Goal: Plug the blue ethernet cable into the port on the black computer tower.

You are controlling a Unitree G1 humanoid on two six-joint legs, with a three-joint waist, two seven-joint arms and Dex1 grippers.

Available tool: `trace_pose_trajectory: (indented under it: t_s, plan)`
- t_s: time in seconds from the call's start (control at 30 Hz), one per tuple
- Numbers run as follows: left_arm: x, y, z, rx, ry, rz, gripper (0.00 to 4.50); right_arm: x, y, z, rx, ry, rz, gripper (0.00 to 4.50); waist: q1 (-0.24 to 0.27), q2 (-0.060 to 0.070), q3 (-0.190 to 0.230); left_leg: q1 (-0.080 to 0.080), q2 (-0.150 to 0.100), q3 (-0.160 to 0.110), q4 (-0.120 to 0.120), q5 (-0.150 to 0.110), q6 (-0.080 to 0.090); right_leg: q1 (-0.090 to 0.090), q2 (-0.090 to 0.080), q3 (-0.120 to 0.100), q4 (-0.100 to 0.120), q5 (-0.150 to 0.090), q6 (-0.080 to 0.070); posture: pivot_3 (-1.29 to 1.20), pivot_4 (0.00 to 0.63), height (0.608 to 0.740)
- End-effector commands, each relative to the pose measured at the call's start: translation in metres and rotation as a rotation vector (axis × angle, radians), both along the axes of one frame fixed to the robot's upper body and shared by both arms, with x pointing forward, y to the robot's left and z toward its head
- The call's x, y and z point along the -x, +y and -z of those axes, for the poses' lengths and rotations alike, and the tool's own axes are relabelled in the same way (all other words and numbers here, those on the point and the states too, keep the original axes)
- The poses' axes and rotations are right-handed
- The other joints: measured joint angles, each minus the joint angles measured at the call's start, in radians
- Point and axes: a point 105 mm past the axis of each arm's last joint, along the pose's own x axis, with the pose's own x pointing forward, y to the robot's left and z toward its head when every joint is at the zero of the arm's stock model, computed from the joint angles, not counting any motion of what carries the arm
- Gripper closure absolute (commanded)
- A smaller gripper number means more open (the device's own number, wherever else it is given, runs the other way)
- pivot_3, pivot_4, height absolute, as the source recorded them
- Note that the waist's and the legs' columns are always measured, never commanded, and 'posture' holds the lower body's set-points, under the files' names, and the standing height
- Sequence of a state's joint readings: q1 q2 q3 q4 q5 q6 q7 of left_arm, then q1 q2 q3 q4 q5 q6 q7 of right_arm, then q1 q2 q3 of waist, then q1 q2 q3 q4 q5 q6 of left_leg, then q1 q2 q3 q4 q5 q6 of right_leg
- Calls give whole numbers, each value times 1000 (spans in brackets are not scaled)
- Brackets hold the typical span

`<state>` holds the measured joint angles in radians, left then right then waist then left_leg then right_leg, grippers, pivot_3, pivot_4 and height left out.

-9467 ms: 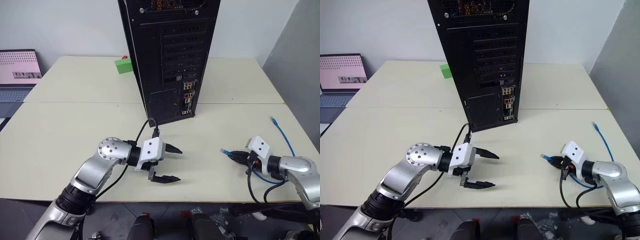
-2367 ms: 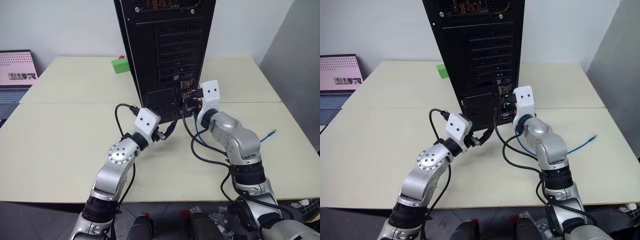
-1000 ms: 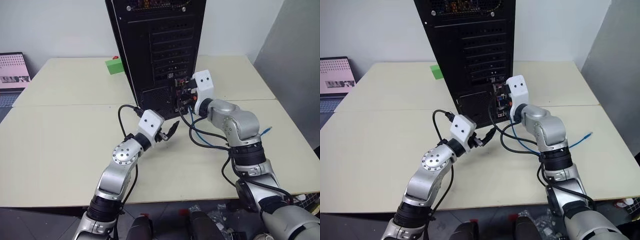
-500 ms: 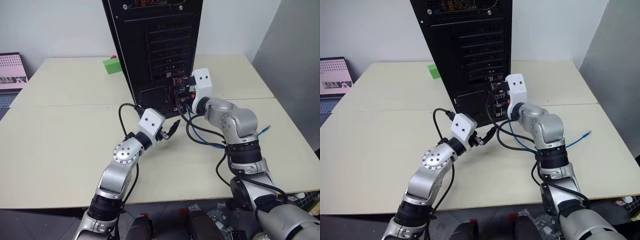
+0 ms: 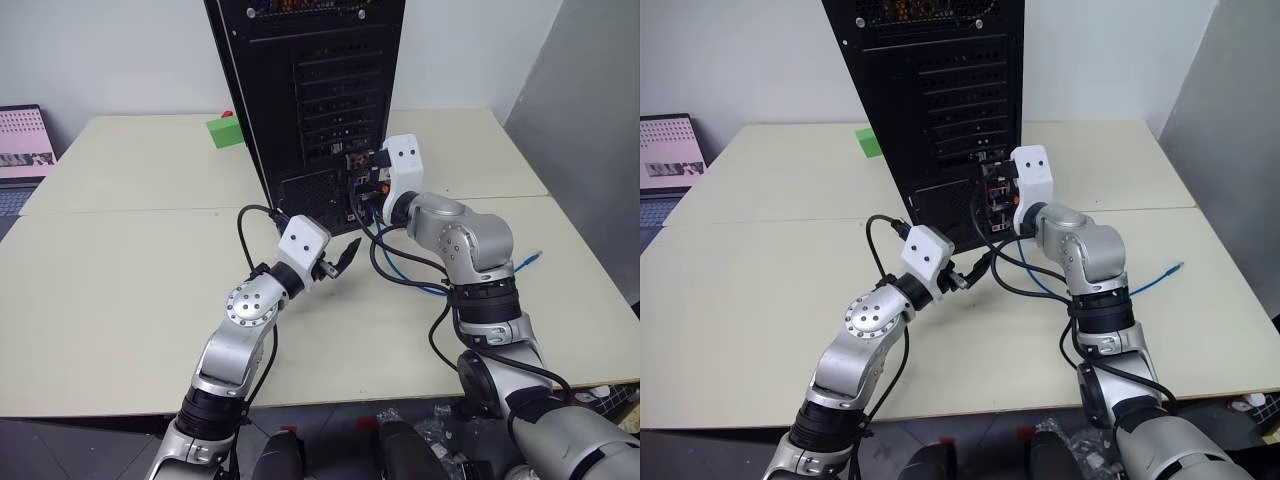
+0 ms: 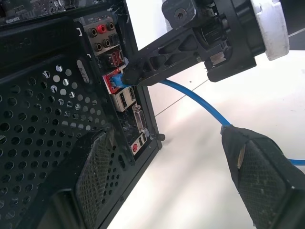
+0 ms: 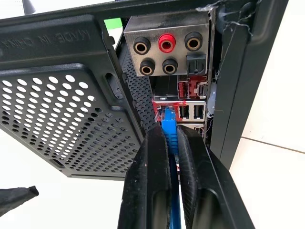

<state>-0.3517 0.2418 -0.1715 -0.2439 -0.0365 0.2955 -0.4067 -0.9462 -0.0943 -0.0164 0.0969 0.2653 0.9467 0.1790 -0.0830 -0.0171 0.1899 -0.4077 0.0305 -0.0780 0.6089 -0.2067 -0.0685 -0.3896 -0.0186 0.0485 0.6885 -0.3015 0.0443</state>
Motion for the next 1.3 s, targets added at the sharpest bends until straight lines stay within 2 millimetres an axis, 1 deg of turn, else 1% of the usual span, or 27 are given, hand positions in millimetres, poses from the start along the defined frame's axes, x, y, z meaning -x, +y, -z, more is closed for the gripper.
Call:
trace_pose_trajectory:
  t_s: [0.03, 0.1, 0.17, 0.23, 0.33, 0.37, 0.43, 0.47, 0.57, 0.7, 0.8, 0.87, 0.97, 1.1, 1.2, 1.3]
  plan:
    - [4, -2, -11, -4, -53, 17, 609, 9, -2, -43, -26, -176, -28, 3307, 3, 0, 0, 0, 0, 0, 0, 0, 0, 0, 0, -1, 0, 0, 0, 0, 150, 740]
    - [4, 0, -11, -8, -52, 12, 609, 12, -7, -39, -14, -171, -34, 2919, 5, 0, 0, -2, 0, -1, 0, 0, 0, 0, 0, -1, -2, 0, 0, 0, 150, 740]
    - [4, 3, -10, -12, -51, 7, 609, 15, -12, -36, 1, -169, -39, 2427, 11, 0, 0, -2, -1, -1, 0, 0, 0, 0, -1, -2, -2, 0, 0, 0, 150, 740]
    - [3, 6, -10, -16, -51, -1, 609, 21, -18, -32, 13, -159, -58, 2035, 18, 0, 0, -3, -1, -1, 0, 0, 0, 0, -1, -2, -3, 0, 0, 0, 150, 740]
    - [4, 10, -12, -14, -45, -1, 609, 33, -27, -27, 28, -150, -90, 1401, 28, 0, 0, -3, -1, -2, 0, 0, 0, 0, -1, -3, -5, 0, 0, 0, 150, 740]
    - [4, 11, -12, -14, -42, 2, 609, 36, -28, -26, 34, -147, -102, 1256, 30, 0, 0, -4, -1, -2, 0, 0, 0, 0, -1, -4, -5, 0, 0, 0, 150, 740]
    - [6, 14, -12, -16, -29, 10, 609, 44, -32, -22, 53, -142, -130, 773, 31, 0, 0, -4, -1, -2, 0, 0, 0, 0, -1, -4, -6, 0, 0, 0, 150, 740]
    - [7, 15, -11, -25, -19, 17, 609, 48, -35, -19, 64, -138, -148, 655, 31, 0, 0, -5, -1, -2, 0, 0, 0, 0, -1, -4, -6, 0, 0, 0, 150, 740]
    - [9, 24, -9, -31, 20, 22, 609, 62, -43, -10, 94, -128, -211, 54, 34, 0, 0, -5, -1, -3, 0, 0, 0, 0, -2, -5, -6, 0, 0, 0, 150, 740]
    - [12, 40, -7, -82, 52, 32, 609, 79, -49, -4, 122, -172, -324, 54, 33, 0, 0, -5, -1, -3, 0, 0, 0, 0, -1, -5, -7, 0, 0, 0, 150, 740]
    - [14, 57, -12, -154, 64, 46, 609, 89, -61, 4, 207, -283, -378, 54, 34, 0, 0, -5, -1, -3, 0, 0, 0, 0, -1, -5, -7, 0, 0, 0, 150, 740]
    - [17, 68, -16, -197, 63, 54, 609, 93, -67, 7, 219, -323, -414, 54, 35, 0, 0, -5, -1, -3, 0, 0, 0, 0, -1, -5, -8, 0, 1, 0, 150, 740]
    - [20, 85, -19, -231, 82, 49, 609, 93, -80, 5, 204, -343, -423, 54, 31, 0, 0, -5, -1, -2, 0, 0, 0, 1, -1, -4, -8, 0, 1, 0, 150, 740]
    - [26, 98, -27, -232, 103, 70, 609, 89, -101, -5, 230, -395, -429, 54, 34, -1, 0, -5, -1, -2, 1, 0, 0, 1, -1, -5, -8, 0, 1, 0, 150, 740]
    - [31, 102, -30, -232, 124, 95, 609, 91, -106, -13, 208, -405, -461, 54, 37, -1, 0, -5, -1, -2, 1, 0, 0, 1, -2, -5, -8, 0, 1, 0, 150, 740]
    - [35, 103, -31, -233, 142, 117, 609, 91, -108, -16, 203, -408, -483, 54, 35, -1, 0, -5, 0, -2, 1, 0, 0, 1, -1, -5, -8, 0, 1, 0, 150, 740]
